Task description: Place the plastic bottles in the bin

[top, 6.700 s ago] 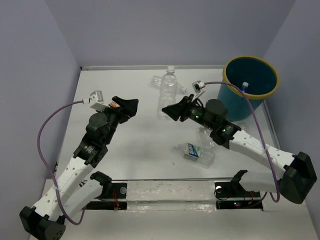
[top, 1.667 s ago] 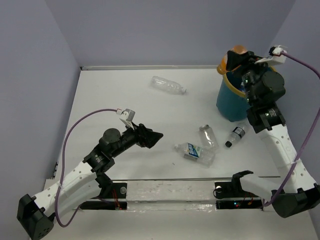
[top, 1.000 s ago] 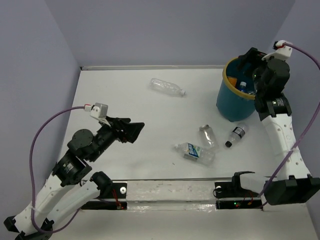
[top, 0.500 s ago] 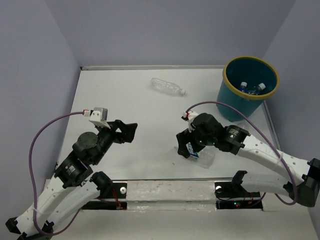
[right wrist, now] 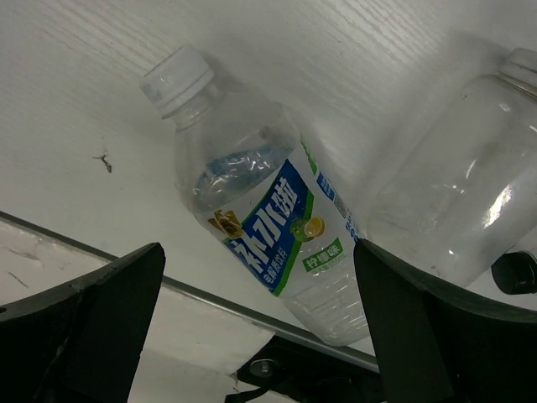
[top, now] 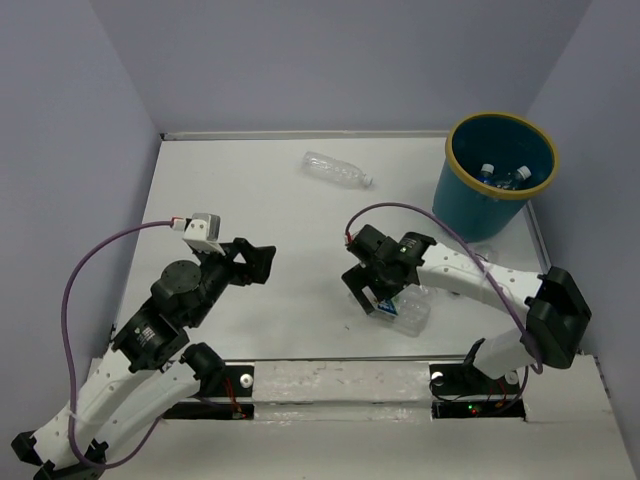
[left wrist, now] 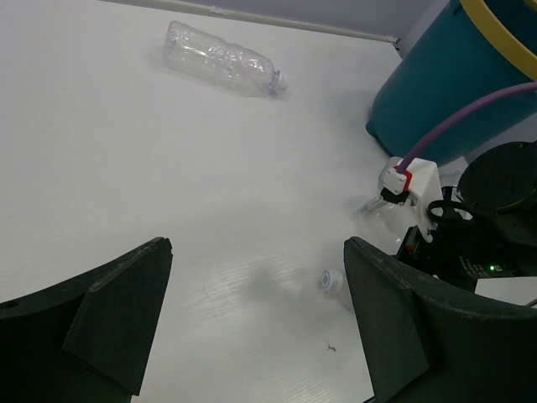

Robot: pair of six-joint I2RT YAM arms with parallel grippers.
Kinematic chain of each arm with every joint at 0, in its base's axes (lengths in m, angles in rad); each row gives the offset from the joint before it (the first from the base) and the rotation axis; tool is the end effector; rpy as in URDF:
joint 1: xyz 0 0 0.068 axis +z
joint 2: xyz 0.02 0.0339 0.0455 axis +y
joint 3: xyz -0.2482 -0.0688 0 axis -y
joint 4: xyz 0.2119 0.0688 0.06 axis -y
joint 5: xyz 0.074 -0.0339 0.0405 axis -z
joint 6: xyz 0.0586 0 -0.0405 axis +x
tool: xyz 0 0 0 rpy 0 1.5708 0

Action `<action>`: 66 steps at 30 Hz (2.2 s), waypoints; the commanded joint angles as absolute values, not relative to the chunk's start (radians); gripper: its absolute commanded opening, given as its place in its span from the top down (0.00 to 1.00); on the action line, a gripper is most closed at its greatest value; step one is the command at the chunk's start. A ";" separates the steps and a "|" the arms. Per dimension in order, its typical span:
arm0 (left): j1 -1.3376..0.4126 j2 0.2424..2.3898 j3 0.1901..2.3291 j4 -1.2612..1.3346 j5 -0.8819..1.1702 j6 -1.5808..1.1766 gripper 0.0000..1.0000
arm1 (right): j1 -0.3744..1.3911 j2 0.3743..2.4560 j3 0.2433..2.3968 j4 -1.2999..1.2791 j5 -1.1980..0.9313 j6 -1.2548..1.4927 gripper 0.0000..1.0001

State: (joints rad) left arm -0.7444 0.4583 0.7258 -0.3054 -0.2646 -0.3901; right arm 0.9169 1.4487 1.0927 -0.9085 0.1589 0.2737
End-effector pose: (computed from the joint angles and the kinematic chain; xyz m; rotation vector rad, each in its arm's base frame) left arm 0.0960 -0.0676 0.3322 0.0819 1.6461 -0.6622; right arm 0.1589 0.1920 0.2165 -0.8522 2.6667 0.0578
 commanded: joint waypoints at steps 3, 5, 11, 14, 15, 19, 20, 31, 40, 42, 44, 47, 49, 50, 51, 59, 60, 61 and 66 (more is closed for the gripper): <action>-0.741 0.469 0.724 -0.275 -0.261 -0.365 0.07 | 0.919 1.535 1.149 -0.936 0.179 0.149 0.00; -0.741 0.466 0.724 -0.275 -0.261 -0.367 0.07 | 0.919 1.558 1.132 -0.910 0.161 0.120 0.00; -0.741 0.462 0.721 -0.272 -0.258 -0.365 0.07 | 0.919 1.634 1.118 -0.848 0.134 0.032 0.00; -0.741 0.474 0.721 -0.273 -0.253 -0.364 0.07 | 0.919 1.628 1.105 -0.777 0.065 0.011 0.06; -0.741 0.479 0.721 -0.275 -0.253 -0.365 0.07 | 0.919 1.625 1.101 -0.766 0.043 0.011 0.09; -0.741 0.471 0.721 -0.275 -0.258 -0.368 0.07 | 0.919 1.598 1.101 -0.744 0.040 0.051 0.41; -0.741 0.469 0.719 -0.275 -0.256 -0.368 0.08 | 0.919 1.588 1.106 -0.747 0.049 0.058 0.44; -0.739 0.469 0.718 -0.270 -0.249 -0.368 0.07 | 0.919 1.301 1.345 -0.729 0.230 0.087 0.55; -0.739 0.448 0.715 -0.268 -0.233 -0.368 0.08 | 0.632 1.203 1.641 -0.380 0.733 -0.049 0.56; -0.739 0.433 0.713 -0.264 -0.227 -0.370 0.08 | 0.557 1.184 1.603 -0.165 0.767 -0.136 0.56; -0.741 0.419 0.713 -0.261 -0.222 -0.370 0.08 | 0.443 1.190 1.571 -0.016 0.825 -0.178 0.56; -0.739 0.400 0.712 -0.259 -0.218 -0.370 0.08 | 0.270 1.215 1.543 0.046 0.772 -0.117 0.56; -0.739 0.393 0.712 -0.256 -0.210 -0.371 0.08 | 0.191 1.238 1.503 0.060 0.717 -0.031 0.56; -0.739 0.390 0.710 -0.256 -0.201 -0.368 0.08 | 0.110 1.249 1.476 0.061 0.683 0.053 0.56; -0.739 0.390 0.710 -0.256 -0.196 -0.370 0.08 | 0.077 1.259 1.476 0.060 0.642 0.054 0.56; -0.739 0.350 0.704 -0.247 -0.178 -0.364 0.08 | -0.048 1.305 1.316 0.049 0.431 0.314 0.47; -0.739 0.350 0.707 -0.245 -0.175 -0.364 0.08 | -0.061 1.304 1.312 0.045 0.407 0.330 0.40; -0.739 0.350 0.706 -0.245 -0.172 -0.364 0.08 | -0.061 1.304 1.313 0.034 0.379 0.337 0.23; -0.739 0.351 0.704 -0.241 -0.158 -0.359 0.08 | -0.061 1.272 1.373 -0.074 0.327 0.391 0.04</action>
